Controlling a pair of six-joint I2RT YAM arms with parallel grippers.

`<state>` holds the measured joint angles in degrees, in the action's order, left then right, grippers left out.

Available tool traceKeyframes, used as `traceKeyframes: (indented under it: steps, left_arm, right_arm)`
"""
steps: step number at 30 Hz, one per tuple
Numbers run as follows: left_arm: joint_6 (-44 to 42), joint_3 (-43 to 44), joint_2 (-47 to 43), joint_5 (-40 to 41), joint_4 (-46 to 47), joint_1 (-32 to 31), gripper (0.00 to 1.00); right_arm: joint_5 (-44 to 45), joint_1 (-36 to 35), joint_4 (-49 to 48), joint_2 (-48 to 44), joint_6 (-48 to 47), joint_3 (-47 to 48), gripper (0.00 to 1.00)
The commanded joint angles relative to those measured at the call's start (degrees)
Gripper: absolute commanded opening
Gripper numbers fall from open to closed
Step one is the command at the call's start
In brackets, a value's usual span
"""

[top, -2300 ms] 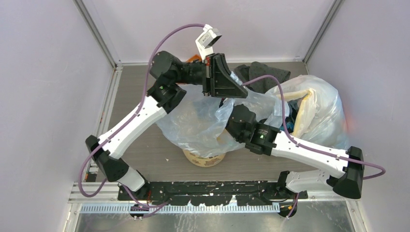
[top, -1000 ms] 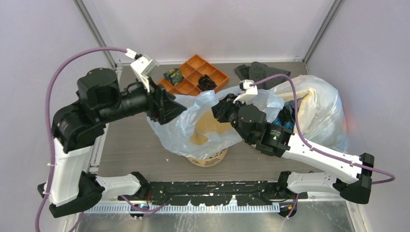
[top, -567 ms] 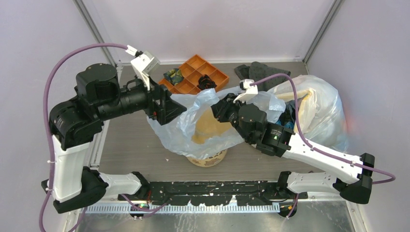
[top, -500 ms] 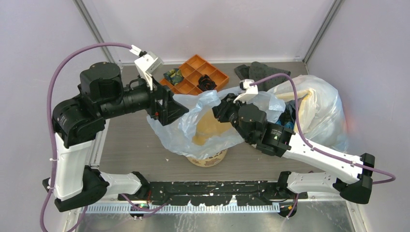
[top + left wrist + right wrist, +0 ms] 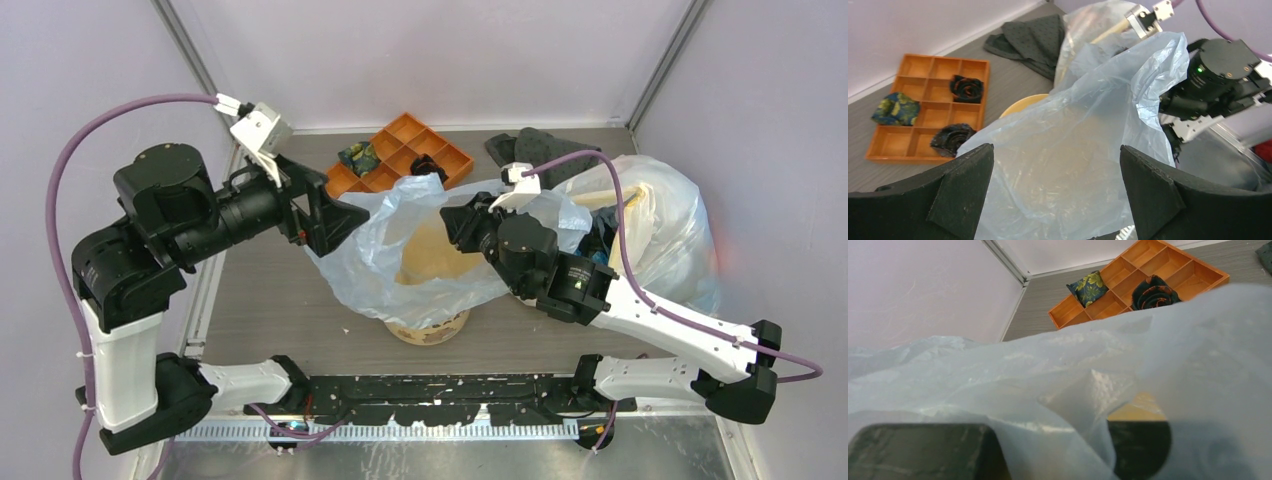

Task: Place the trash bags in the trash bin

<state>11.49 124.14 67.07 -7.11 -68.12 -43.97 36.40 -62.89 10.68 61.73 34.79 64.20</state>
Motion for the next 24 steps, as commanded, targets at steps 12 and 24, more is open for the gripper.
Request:
traceKeyframes:
  steps: [12,24]
  left_arm:
    - [-7.2,5.2,3.8,2.9,-0.7,0.2,0.98]
    - [-7.5,-6.0,-0.4,21.3,10.2,0.2,0.98]
  right_arm:
    - [0.9,-0.1,0.6,-0.4,-0.7,3.0,0.24]
    - [1.4,-0.1,2.1,-0.6,-0.6,2.8,0.24]
